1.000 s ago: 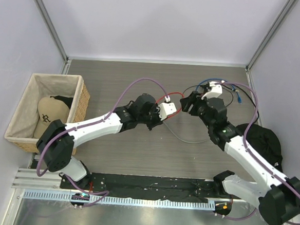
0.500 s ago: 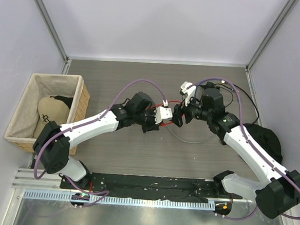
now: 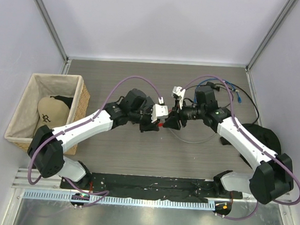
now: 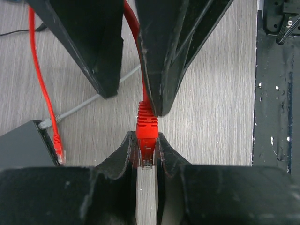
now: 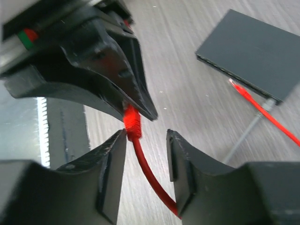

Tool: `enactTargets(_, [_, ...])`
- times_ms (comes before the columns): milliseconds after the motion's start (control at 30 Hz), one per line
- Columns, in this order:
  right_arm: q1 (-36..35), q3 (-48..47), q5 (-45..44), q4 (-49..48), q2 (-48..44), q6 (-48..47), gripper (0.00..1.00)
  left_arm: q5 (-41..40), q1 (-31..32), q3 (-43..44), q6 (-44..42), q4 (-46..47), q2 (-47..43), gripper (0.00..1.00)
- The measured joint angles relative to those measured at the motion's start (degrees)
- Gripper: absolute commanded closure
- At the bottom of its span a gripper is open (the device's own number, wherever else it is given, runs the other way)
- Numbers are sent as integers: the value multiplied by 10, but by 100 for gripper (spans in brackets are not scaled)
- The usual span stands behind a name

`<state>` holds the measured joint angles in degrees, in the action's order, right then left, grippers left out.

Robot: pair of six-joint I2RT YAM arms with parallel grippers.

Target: Insert the plug into the switch port

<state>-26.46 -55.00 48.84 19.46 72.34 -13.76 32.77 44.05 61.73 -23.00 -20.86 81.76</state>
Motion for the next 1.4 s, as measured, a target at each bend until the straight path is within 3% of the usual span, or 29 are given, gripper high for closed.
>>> enactTargets(167, [0,-19,34,10,21,-9,66,9,0,14,0,-7,12,100])
enactTargets(500, [-3,-52,59,63,38,-45,68,31,-10,39,2,-15,22,100])
enactTargets(633, [-4,-56,57,70,38,-59,86,58,-20,40,9,-15,25,100])
enactTargets(667, [-4,-56,58,72,38,-61,99,63,-21,40,12,-16,25,100])
enactTargets(733, [-4,-57,58,74,38,-64,99,69,-23,40,16,-19,26,99])
enactTargets(833, [-4,-61,57,80,38,-65,99,74,-24,43,21,-22,27,79])
enactTargets(867, [-4,-64,55,83,38,-65,99,74,-25,45,24,-22,28,62])
enactTargets(967, [-5,-75,41,94,38,-65,99,70,-37,47,53,-6,27,38])
enactTargets(1067, [-5,-92,-1,101,34,-65,99,47,-65,35,98,33,12,24])
enactTargets(1267, [-6,-141,-188,97,0,-64,99,-64,-124,-2,207,110,-76,6])
enactTargets(1400, [-6,-131,-329,37,-36,-57,99,-135,-153,-5,266,132,-98,3])
